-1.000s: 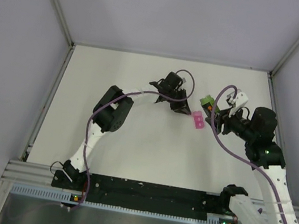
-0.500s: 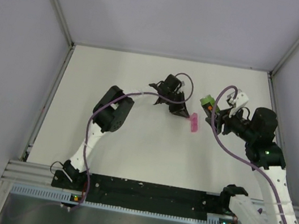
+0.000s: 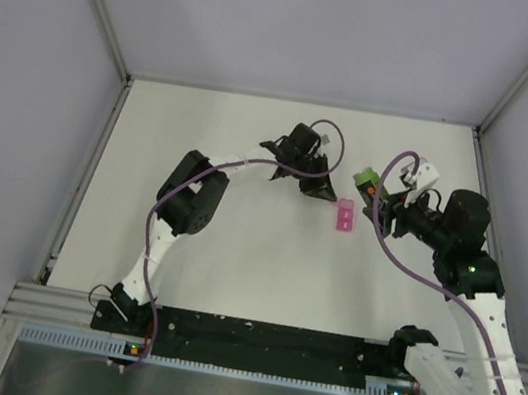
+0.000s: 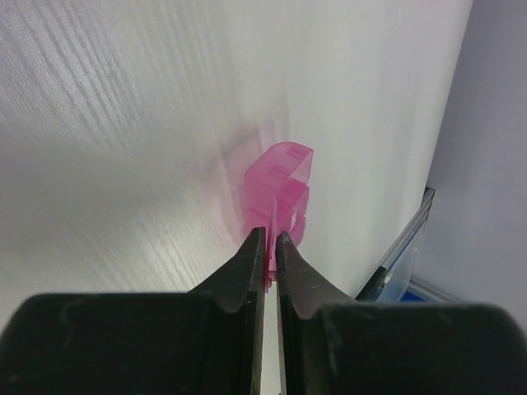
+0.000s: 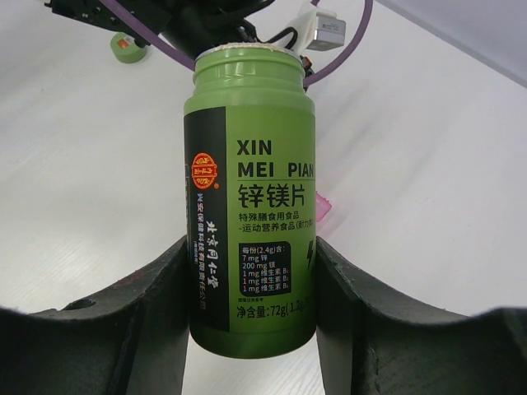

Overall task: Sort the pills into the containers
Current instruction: Pick up the pill container at the center of the board, then place the pill container at the center of the board.

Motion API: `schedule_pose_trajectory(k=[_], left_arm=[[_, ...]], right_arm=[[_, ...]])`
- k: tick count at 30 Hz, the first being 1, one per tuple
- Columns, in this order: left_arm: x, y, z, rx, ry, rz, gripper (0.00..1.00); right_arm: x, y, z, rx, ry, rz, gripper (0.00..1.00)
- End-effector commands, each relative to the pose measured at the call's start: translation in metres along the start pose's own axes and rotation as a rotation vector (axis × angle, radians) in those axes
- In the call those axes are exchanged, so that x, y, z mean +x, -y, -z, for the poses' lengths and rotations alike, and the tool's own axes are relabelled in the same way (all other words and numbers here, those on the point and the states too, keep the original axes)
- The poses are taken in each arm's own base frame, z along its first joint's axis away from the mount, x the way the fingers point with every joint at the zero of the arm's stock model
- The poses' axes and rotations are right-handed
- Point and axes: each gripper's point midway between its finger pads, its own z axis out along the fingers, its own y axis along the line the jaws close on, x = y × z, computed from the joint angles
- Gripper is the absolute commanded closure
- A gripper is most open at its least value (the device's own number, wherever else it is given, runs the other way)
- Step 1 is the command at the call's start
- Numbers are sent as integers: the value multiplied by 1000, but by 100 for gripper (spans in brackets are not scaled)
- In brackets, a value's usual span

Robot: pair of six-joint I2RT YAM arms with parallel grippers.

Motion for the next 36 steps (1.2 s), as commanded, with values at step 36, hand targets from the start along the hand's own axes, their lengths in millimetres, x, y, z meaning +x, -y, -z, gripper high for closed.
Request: schedule_pose_trajectory(k=[36], left_arm=[[61, -39, 141, 55, -334, -344, 100]], right_arm=[[58, -54, -44, -293, -258, 151, 100]])
